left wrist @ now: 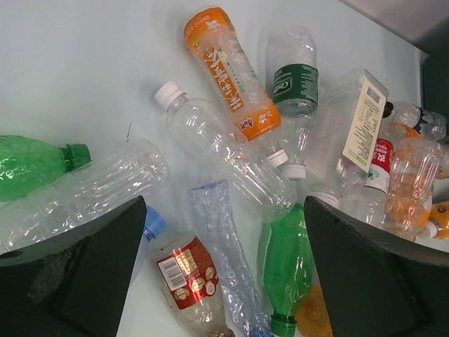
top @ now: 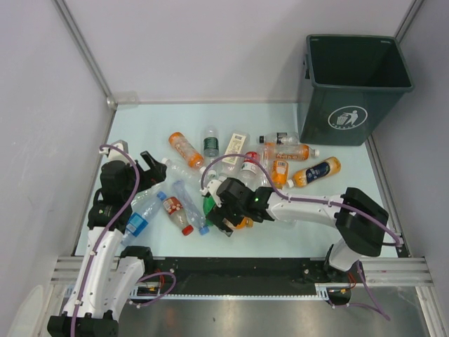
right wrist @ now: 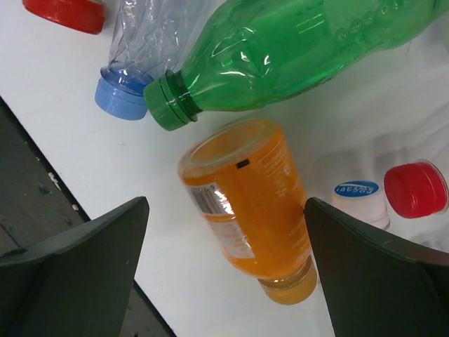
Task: Put the plastic bottles in the bin
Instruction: Pick up the plastic bottle at the center of the board.
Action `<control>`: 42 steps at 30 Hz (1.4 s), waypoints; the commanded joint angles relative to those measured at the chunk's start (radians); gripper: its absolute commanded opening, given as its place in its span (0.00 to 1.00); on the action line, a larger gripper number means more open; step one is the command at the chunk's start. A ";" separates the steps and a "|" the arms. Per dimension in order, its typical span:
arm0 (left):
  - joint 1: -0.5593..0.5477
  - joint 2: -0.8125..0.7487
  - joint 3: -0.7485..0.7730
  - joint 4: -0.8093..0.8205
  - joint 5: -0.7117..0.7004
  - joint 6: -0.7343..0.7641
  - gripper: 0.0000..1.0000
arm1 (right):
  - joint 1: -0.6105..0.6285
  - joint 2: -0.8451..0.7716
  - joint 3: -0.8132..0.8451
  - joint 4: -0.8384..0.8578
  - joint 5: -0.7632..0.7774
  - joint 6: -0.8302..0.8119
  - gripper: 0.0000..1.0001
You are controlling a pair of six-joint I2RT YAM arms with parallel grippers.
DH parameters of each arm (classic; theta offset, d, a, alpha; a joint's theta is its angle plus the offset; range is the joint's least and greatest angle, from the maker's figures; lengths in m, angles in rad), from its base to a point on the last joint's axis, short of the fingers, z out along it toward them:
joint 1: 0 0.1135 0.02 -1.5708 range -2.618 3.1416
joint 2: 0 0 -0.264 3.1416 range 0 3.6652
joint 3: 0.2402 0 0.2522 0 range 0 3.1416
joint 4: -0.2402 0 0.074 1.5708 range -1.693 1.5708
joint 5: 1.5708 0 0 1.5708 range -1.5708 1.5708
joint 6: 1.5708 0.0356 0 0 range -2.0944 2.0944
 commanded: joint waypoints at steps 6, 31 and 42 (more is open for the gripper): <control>0.009 0.006 0.021 0.012 0.018 0.021 1.00 | -0.016 0.082 0.003 0.046 -0.044 -0.017 0.97; 0.009 -0.001 0.021 0.009 0.009 0.021 1.00 | 0.028 -0.030 -0.004 0.069 0.144 0.018 0.27; 0.009 -0.001 0.021 0.013 0.017 0.022 1.00 | -0.083 -0.309 -0.013 0.124 0.220 0.004 0.28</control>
